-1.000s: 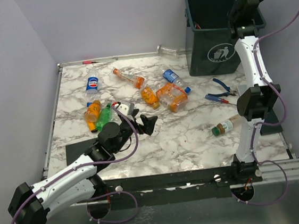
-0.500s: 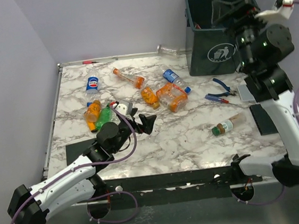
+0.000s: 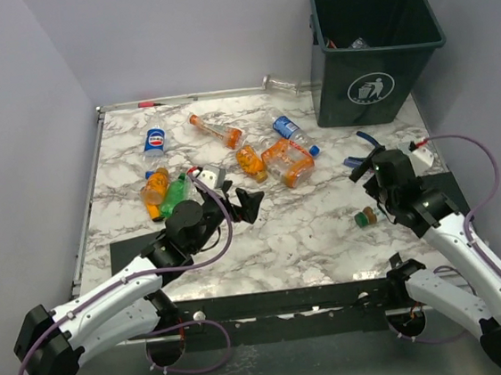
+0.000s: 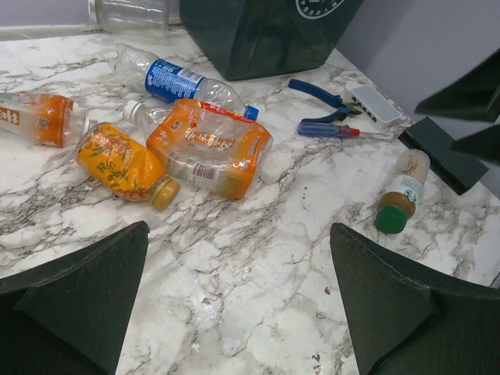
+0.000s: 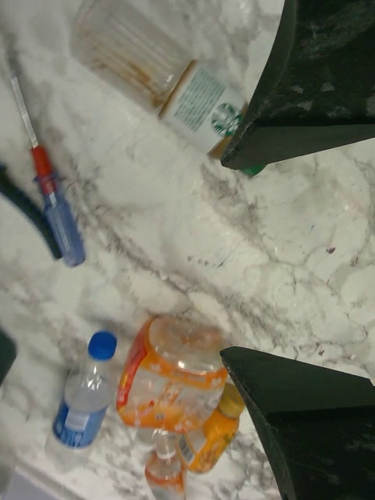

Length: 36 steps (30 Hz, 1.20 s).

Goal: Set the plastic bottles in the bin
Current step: Pick up the plastic bottle from the corner of the board.

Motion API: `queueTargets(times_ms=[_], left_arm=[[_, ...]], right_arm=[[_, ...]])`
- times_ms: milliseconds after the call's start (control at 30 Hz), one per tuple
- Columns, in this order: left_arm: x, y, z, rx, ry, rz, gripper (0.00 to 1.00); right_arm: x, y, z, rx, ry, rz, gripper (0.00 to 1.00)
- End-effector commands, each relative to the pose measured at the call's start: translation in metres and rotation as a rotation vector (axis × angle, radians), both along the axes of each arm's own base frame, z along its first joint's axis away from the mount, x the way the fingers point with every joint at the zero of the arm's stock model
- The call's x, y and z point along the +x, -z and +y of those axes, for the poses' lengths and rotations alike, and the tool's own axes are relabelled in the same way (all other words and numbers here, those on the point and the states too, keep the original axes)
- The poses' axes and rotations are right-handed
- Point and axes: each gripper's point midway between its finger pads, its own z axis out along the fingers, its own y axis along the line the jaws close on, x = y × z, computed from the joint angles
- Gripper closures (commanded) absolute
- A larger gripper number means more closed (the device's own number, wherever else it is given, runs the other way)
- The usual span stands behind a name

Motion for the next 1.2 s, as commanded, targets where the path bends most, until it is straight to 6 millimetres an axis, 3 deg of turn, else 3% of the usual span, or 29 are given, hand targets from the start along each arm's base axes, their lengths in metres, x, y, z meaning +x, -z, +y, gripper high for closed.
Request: queueTargets(times_ms=[0,133,267,433,600,767,900,1067,1167], left_arm=[[0.003,-0.004,-0.004,-0.001,-0.009,0.034,0.01],[0.003,-0.001,-0.004,0.006,-0.009,0.050,0.01],[0.003,0.000,-0.006,0.006,-0.005,0.056,0.01],[0.002,-0.002,-0.006,0.001,-0.004,0.054,0.01],[0.002,-0.001,-0.006,0.002,-0.002,0.057,0.01],[0.003,0.002,-0.007,0.009,-0.001,0.061,0.01],[0.003,0.005,-0.008,0.019,0.002,0.066,0.01],[0.002,0.006,-0.012,0.023,0.022,0.069,0.01],[0.000,0.005,-0.014,0.022,0.039,0.068,0.01]], right_arm=[[-0.027,0.046,-0.015,0.099,0.170,0.090,0.00],[-0.036,0.078,-0.029,0.079,0.255,0.182,0.00],[-0.040,0.087,-0.040,0.052,0.306,0.202,0.00],[-0.048,0.114,-0.054,0.082,0.382,0.236,0.00],[-0.042,0.141,-0.067,0.081,0.418,0.285,0.01],[-0.028,0.154,-0.066,0.089,0.381,0.287,0.06],[-0.019,0.154,-0.064,0.078,0.345,0.272,0.14],[-0.014,0.151,-0.062,0.045,0.289,0.261,0.37],[-0.012,0.146,-0.059,0.018,0.230,0.264,0.45]])
